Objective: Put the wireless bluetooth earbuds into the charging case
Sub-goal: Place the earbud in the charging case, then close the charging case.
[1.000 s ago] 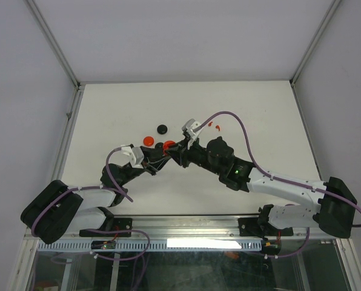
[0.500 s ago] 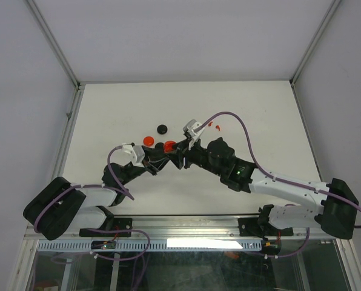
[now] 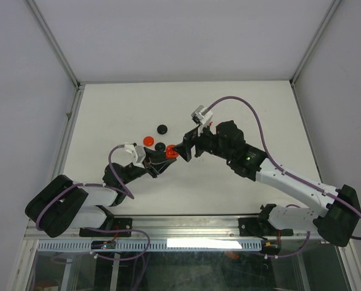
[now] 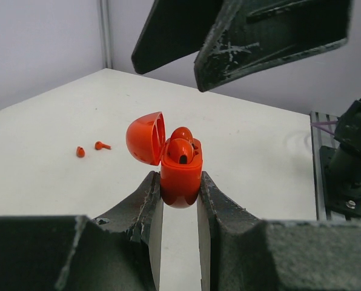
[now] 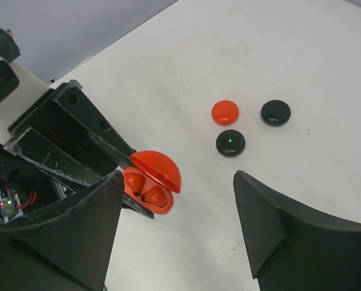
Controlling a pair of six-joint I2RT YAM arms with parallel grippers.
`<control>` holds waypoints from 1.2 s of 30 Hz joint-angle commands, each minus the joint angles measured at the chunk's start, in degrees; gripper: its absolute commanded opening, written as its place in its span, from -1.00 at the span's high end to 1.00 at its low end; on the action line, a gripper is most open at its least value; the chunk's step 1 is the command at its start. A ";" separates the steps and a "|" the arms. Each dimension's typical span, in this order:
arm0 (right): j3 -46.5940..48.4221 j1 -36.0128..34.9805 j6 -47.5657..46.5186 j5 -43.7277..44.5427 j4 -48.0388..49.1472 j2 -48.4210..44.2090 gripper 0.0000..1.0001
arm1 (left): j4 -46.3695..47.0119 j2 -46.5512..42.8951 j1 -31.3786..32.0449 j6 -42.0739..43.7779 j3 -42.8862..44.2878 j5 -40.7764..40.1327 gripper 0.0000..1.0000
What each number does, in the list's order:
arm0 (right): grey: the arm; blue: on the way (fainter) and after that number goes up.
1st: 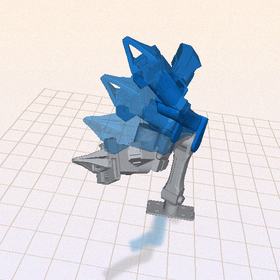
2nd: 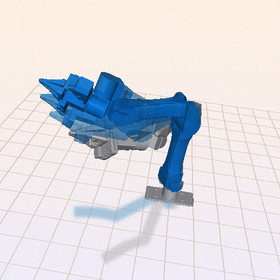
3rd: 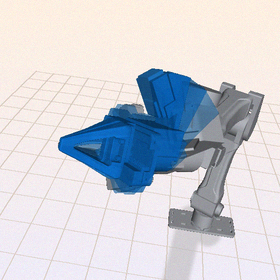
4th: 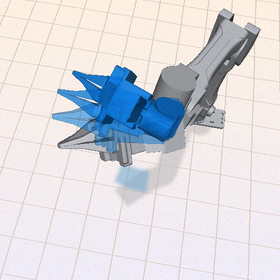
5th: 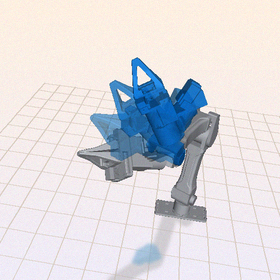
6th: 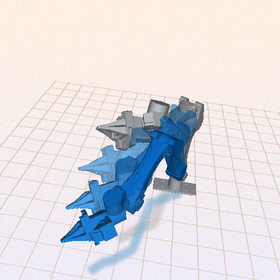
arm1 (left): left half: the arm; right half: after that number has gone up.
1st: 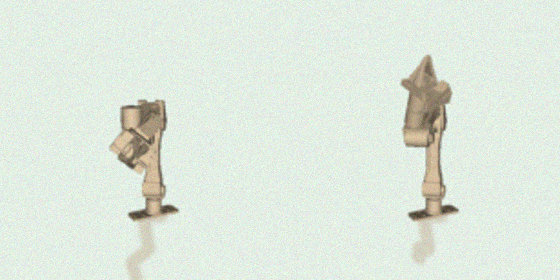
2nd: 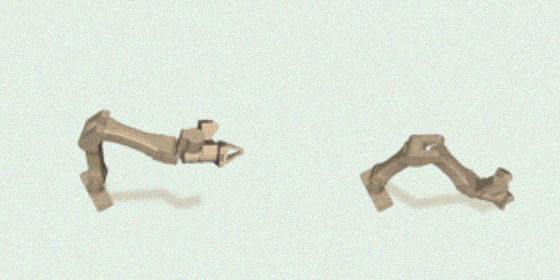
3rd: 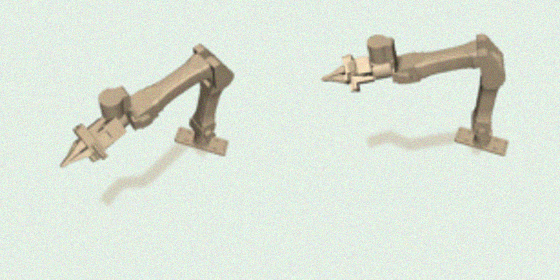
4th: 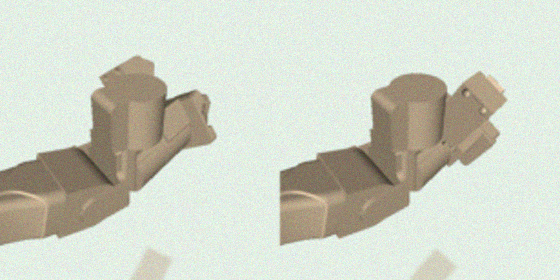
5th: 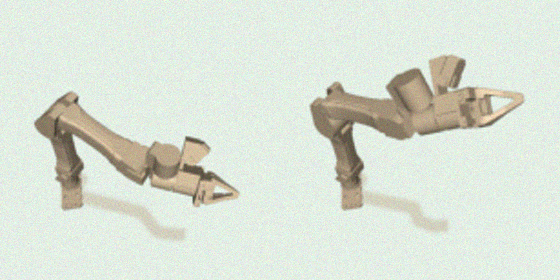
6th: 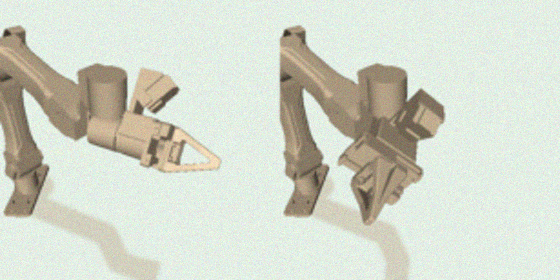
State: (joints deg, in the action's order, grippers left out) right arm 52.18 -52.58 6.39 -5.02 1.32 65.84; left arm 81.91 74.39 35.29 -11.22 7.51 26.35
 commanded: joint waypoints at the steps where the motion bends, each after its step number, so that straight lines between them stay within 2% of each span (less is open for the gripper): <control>1: 2.74 5.34 1.05 -18.56 -1.75 -0.27 -0.54 | 5.39 -1.10 0.23 -2.60 0.89 7.26 1.00; 5: 3.50 8.56 2.52 -28.78 -1.02 2.76 -0.58 | 5.40 -0.92 0.24 -3.64 1.70 10.16 1.00; 12: 4.46 9.32 4.15 -42.63 0.79 8.24 -0.59 | 6.29 -0.34 0.23 -5.63 2.40 10.14 1.00; 19: 3.93 9.33 3.78 -47.76 1.05 7.19 -0.58 | 6.05 2.12 0.22 -9.39 2.78 7.71 1.00; 30: 0.10 11.84 0.66 -41.14 0.06 1.49 -0.58 | -0.51 3.45 0.31 -15.25 2.77 4.30 1.00; 33: -1.14 11.97 -0.25 -31.85 -1.31 -0.14 -0.60 | -6.67 2.10 0.22 -17.14 3.26 0.04 0.97; 36: -3.60 11.95 -0.59 -18.27 -1.33 -1.99 -0.60 | -19.09 0.15 0.22 -18.30 5.84 -5.75 0.98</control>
State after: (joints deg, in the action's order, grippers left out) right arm 50.72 -40.97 7.35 -40.21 -0.36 67.05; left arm 74.74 77.43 35.29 -26.06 9.37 28.56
